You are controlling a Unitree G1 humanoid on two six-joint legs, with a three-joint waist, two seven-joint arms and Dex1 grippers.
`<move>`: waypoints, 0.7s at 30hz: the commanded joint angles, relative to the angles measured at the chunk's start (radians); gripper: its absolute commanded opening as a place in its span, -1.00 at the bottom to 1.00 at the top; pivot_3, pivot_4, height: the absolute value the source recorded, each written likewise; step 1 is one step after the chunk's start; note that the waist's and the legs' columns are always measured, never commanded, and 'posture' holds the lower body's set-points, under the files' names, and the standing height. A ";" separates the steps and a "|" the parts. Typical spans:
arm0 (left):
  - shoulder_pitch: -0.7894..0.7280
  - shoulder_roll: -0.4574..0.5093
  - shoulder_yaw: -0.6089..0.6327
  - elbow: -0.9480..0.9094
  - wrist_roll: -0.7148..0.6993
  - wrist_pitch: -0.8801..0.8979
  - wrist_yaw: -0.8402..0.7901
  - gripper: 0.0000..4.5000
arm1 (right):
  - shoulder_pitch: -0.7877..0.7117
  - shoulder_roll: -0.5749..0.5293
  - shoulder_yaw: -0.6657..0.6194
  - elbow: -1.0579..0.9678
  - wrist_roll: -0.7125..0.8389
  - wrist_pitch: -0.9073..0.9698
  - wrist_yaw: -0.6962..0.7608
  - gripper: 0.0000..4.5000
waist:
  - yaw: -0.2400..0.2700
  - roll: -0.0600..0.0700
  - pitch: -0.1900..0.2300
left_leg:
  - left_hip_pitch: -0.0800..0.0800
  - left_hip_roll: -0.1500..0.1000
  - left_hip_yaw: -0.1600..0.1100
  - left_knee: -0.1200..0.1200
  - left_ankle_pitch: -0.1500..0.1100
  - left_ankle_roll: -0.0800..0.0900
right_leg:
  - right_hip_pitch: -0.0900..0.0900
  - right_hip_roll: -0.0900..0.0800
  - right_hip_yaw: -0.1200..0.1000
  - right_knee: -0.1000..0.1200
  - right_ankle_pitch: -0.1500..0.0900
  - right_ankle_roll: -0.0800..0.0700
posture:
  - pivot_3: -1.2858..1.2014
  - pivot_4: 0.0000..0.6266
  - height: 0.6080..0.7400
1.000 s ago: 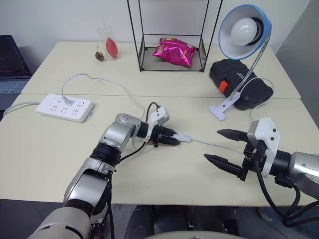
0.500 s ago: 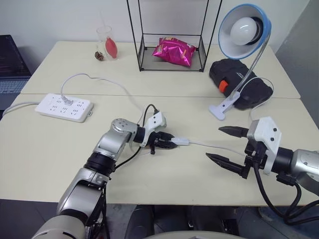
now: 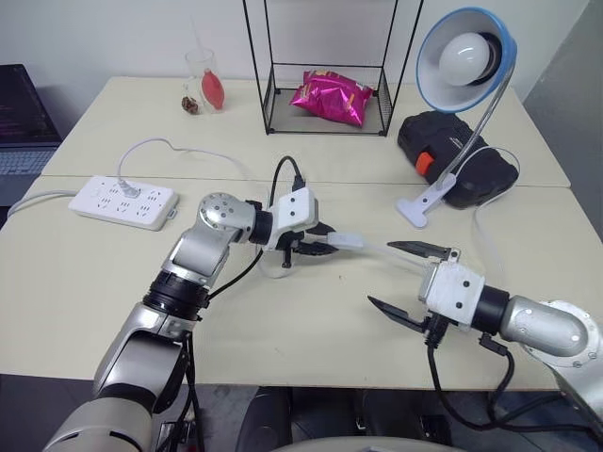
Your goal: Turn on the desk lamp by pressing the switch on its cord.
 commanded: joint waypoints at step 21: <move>-0.065 -0.056 0.028 -0.039 -0.044 0.204 0.061 -0.50 | -0.300 0.285 0.271 0.362 -0.706 -0.272 -0.095 1.00 | -0.002 0.000 0.000 | -0.001 0.000 -0.001 0.000 0.000 0.000 | -0.003 0.000 0.000 0.002 0.003 -0.005 | 0.03 -0.52 1.00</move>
